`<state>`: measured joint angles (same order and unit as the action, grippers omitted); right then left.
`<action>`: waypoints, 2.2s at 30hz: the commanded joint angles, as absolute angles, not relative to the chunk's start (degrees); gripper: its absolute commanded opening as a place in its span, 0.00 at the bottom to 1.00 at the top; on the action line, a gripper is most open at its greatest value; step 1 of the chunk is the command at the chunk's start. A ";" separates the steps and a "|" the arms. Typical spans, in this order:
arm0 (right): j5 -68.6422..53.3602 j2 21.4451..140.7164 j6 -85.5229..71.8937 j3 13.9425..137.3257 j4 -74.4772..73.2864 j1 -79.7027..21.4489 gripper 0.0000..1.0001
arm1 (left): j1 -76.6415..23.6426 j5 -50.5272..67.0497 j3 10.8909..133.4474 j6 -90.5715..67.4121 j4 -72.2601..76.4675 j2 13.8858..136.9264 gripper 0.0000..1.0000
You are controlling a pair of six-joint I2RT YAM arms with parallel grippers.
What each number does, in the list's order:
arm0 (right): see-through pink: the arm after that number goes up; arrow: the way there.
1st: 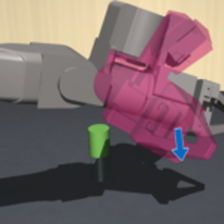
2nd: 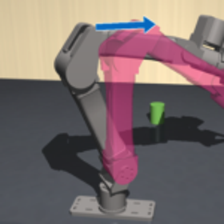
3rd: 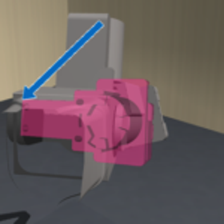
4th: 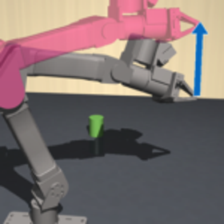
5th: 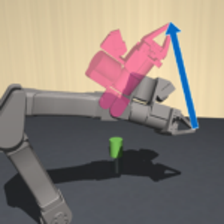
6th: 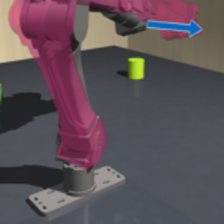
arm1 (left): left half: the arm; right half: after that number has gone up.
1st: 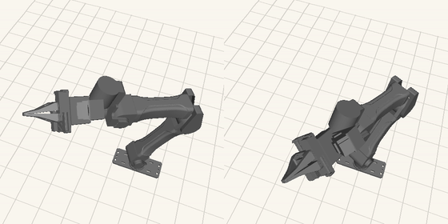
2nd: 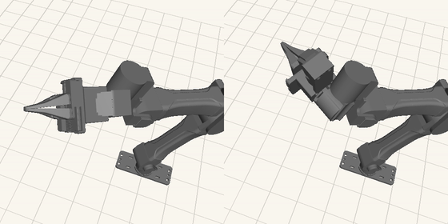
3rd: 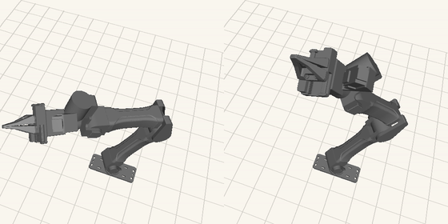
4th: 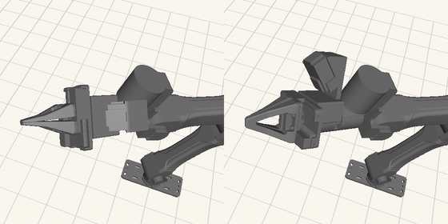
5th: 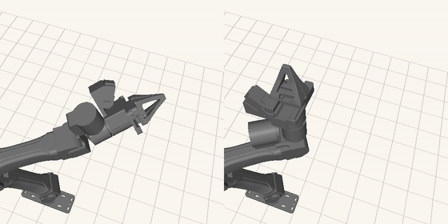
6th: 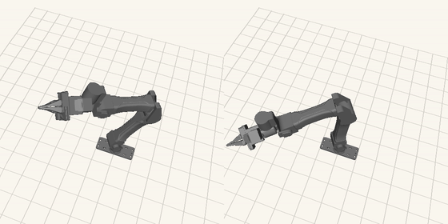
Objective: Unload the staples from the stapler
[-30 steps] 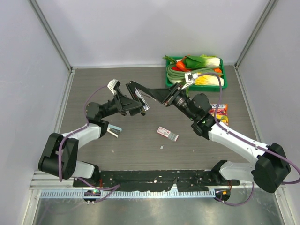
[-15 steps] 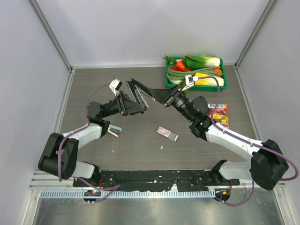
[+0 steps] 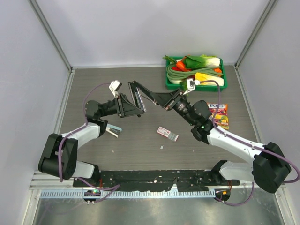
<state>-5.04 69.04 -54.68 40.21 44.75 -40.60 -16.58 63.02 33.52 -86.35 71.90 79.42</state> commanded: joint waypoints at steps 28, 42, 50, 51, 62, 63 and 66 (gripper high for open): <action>-17.23 59.50 -40.00 29.44 29.01 -40.43 0.01 | -9.32 52.57 47.81 39.00 -34.72 75.76 0.03; -12.14 59.15 -41.39 26.37 32.76 -40.52 0.01 | -11.25 54.74 51.42 30.70 -33.49 76.21 0.08; -4.14 61.43 -43.41 30.58 38.83 -40.43 0.01 | -10.99 67.48 48.00 6.45 -28.68 73.21 0.62; -2.39 61.78 -44.29 30.67 40.33 -40.43 0.01 | -10.73 68.54 47.03 1.89 -25.96 73.13 0.79; 4.48 68.90 -53.08 34.63 56.76 -42.01 0.01 | -9.32 66.63 28.22 -80.21 62.10 78.21 1.00; 4.57 70.12 -53.69 34.80 57.65 -42.27 0.01 | -9.32 64.45 28.21 -81.72 64.14 78.48 1.00; 5.18 72.41 -56.33 34.80 61.43 -42.97 0.01 | -9.32 61.36 28.83 -83.75 66.88 78.48 1.00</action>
